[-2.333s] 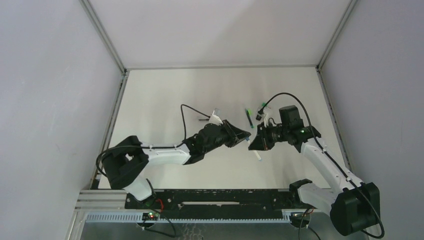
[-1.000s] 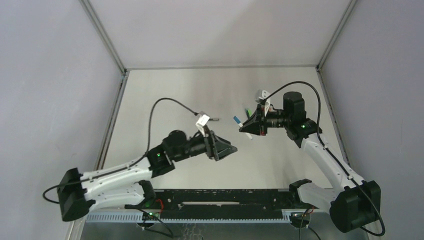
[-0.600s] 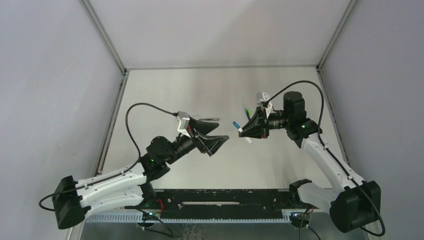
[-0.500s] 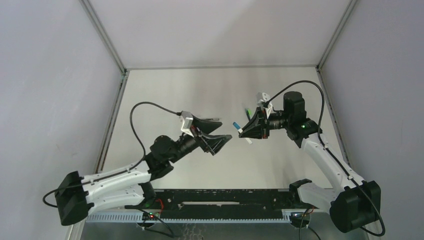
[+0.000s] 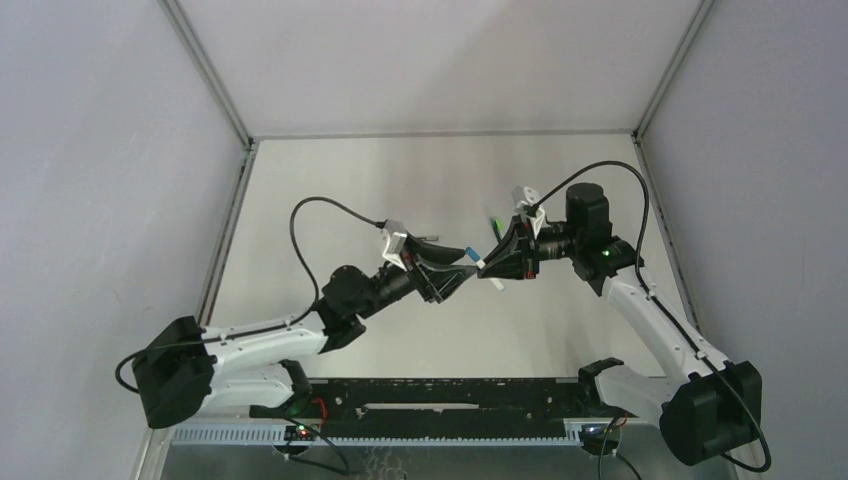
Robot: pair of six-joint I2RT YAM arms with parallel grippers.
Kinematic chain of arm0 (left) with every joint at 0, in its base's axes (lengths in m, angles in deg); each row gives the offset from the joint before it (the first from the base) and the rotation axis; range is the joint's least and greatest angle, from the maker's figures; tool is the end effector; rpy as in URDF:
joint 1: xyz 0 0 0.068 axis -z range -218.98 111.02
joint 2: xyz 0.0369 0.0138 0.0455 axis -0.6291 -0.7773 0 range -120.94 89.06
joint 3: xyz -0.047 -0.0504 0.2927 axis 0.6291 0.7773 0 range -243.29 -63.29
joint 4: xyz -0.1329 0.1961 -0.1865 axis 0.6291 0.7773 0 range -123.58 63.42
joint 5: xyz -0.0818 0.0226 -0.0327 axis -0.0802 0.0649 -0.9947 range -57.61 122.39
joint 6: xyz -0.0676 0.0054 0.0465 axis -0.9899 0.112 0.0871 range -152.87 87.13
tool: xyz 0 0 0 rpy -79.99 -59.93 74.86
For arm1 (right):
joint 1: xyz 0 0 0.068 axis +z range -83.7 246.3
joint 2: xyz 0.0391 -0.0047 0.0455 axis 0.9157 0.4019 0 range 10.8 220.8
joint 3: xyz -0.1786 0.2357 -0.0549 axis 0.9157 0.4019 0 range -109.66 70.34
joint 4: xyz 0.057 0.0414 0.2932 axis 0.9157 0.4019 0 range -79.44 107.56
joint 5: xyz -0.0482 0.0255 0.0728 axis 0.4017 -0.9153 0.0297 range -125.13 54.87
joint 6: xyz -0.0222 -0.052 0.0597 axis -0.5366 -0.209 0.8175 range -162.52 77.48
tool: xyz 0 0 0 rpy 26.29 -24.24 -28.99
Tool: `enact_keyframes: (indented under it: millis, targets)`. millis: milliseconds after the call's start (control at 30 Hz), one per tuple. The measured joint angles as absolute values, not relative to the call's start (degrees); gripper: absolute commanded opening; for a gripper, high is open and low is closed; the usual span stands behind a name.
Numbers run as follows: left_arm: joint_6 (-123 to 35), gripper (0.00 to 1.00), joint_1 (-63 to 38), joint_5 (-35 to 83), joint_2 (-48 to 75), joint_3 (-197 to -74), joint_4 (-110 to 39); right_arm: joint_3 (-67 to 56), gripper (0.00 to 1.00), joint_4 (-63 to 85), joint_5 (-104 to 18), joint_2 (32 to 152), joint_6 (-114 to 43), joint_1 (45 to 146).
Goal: Insert the pens into the pen caps
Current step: Press the pen cap onto the pen.
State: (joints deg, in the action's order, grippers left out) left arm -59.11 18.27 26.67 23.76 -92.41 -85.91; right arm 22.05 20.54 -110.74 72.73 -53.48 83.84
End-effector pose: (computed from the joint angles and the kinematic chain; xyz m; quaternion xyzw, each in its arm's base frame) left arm 0.1588 -0.2599 0.2987 0.1988 0.5674 -0.5540 0.5758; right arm 0.2269 0.1444 0.3256 -0.4880 0.5582 0.5369 0.4024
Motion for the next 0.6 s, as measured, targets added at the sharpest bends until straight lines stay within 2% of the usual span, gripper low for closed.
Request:
enact_keyframes:
  millis: [200, 467, 567, 600]
  targets:
    - [-61.0, 0.54, 18.2, 23.9, 20.2, -94.2, -88.4, 22.0, 0.00, 20.5, -110.9, 72.7, -53.5, 84.0]
    - [-63.2, 0.26, 18.0, 21.7, 17.4, -95.5, -91.1, 22.0, 0.00, 20.5, -111.5, 72.7, -53.5, 84.0]
    - [-63.8, 0.12, 17.6, 21.2, 16.3, -96.0, -91.4, 22.0, 0.00, 20.6, -112.1, 72.7, -53.5, 84.0]
    - [-64.0, 0.05, 17.5, 21.0, 16.2, -96.1, -91.6, 22.0, 0.00, 20.6, -112.0, 72.7, -53.5, 84.0]
